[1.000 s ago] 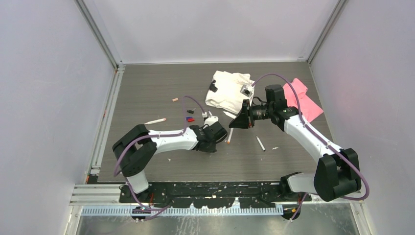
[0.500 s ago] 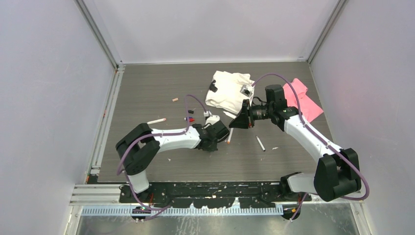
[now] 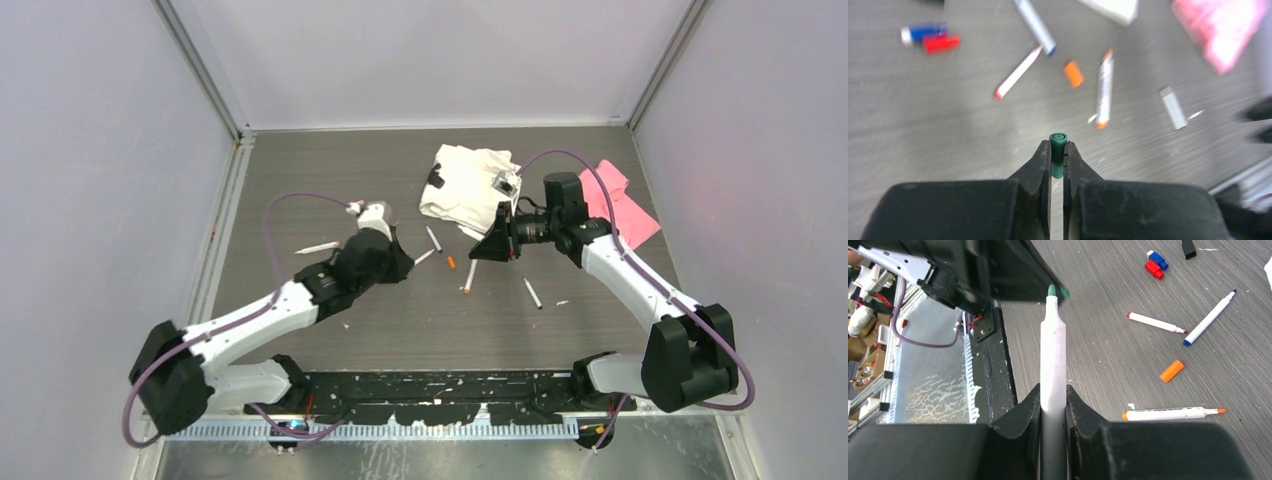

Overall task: Insert the pens into the pen caps
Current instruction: Insert the pen cap onto the pen, then press the pen cap onto the pen.

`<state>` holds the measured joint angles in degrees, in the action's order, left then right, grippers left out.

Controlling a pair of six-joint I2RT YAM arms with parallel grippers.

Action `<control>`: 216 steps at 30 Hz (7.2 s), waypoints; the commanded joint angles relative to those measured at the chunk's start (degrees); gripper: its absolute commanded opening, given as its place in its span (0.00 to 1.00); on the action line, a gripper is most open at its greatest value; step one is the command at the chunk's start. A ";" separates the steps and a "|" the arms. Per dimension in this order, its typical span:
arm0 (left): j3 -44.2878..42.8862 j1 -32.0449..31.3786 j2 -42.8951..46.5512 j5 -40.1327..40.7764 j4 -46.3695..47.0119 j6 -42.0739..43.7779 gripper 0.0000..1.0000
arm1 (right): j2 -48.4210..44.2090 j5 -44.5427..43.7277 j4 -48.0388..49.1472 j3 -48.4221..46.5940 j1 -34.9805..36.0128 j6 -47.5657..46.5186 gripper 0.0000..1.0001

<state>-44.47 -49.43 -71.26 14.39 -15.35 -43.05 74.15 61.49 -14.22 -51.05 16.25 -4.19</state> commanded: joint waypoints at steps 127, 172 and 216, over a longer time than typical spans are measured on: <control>8.34 0.83 1.45 -6.09 87.74 -14.12 0.40 | -1.85 -4.08 62.75 1.12 6.82 45.02 0.01; -7.74 8.65 -2.63 -30.74 74.42 -6.17 0.48 | -3.95 2.29 60.89 2.36 6.33 45.32 0.01; 0.14 -4.15 -4.34 -32.33 47.53 -3.94 0.01 | -3.76 -0.91 48.06 -4.44 1.97 35.84 0.01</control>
<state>-49.21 -45.65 -71.57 -13.34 40.77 -44.51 71.83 74.54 28.12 -51.07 17.96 33.19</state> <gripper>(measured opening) 0.149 0.232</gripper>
